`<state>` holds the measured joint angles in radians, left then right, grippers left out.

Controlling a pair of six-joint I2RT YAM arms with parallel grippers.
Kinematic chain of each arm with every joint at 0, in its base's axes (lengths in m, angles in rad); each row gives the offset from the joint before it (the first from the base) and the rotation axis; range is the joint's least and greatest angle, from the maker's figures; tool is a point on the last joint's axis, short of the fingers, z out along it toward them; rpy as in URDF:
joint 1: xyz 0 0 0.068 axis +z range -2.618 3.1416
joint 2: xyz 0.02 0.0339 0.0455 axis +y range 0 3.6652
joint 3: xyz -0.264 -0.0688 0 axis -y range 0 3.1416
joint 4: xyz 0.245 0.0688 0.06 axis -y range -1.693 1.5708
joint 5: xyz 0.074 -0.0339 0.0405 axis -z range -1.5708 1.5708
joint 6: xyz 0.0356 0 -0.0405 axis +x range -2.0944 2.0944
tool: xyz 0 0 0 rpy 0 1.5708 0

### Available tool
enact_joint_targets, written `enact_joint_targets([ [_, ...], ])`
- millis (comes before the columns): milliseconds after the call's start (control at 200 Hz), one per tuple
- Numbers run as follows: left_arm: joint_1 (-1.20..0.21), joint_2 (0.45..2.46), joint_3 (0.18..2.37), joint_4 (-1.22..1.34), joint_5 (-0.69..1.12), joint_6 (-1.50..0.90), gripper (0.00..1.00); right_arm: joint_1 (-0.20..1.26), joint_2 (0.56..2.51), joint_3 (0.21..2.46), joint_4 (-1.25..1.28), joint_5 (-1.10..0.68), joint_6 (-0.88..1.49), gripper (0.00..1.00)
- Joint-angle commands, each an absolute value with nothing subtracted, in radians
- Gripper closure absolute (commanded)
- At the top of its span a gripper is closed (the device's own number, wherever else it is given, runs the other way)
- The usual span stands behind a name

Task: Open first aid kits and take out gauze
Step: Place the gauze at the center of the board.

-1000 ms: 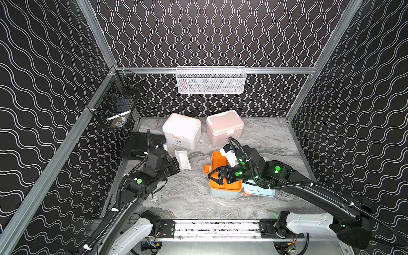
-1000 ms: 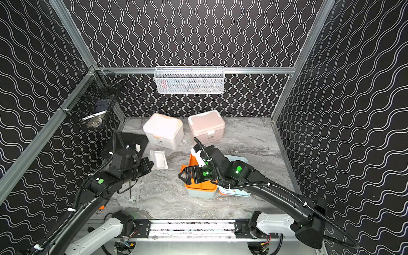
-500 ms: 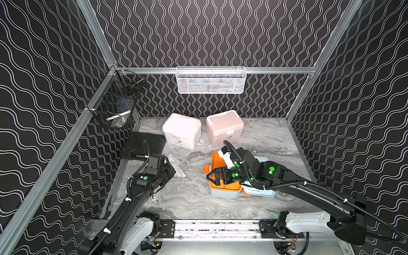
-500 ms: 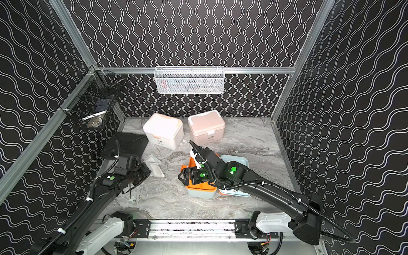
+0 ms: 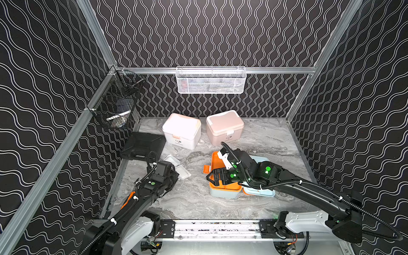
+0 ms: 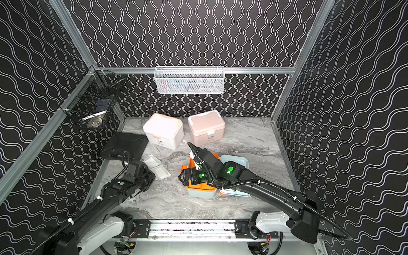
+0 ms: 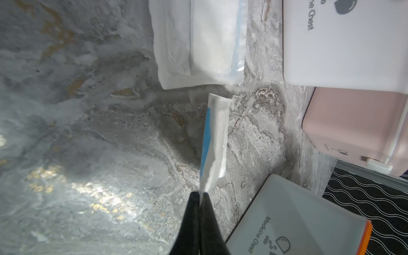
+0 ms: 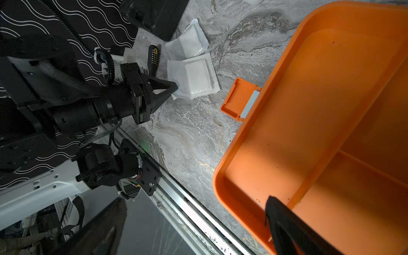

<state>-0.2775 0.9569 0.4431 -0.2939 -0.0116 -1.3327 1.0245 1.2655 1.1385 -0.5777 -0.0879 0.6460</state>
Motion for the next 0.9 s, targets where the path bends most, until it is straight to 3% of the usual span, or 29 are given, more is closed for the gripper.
enact_joint_targets([
  [0, -0.318, 0.994, 0.442, -0.241, -0.107, -1.415, 1.00, 1.025, 1.267, 1.138, -0.557, -0.081, 0.650, 0.00],
  [440, -0.343, 1.130, 0.421, -0.137, -0.162, -1.524, 1.00, 1.024, 1.226, 1.106, -0.595, -0.054, 0.647, 0.00],
  [706, -0.397, 1.042, 0.477, -0.271, -0.197, -1.518, 0.58, 1.025, 1.216, 1.109, -0.622, -0.036, 0.645, 0.00],
  [836, -0.419, 0.955, 0.531, -0.378, -0.213, -1.469, 0.34, 1.025, 1.199, 1.114, -0.635, -0.023, 0.643, 0.00],
  [891, -0.422, 0.919, 0.558, -0.415, -0.208, -1.435, 0.20, 1.025, 1.190, 1.114, -0.642, -0.007, 0.646, 0.00],
])
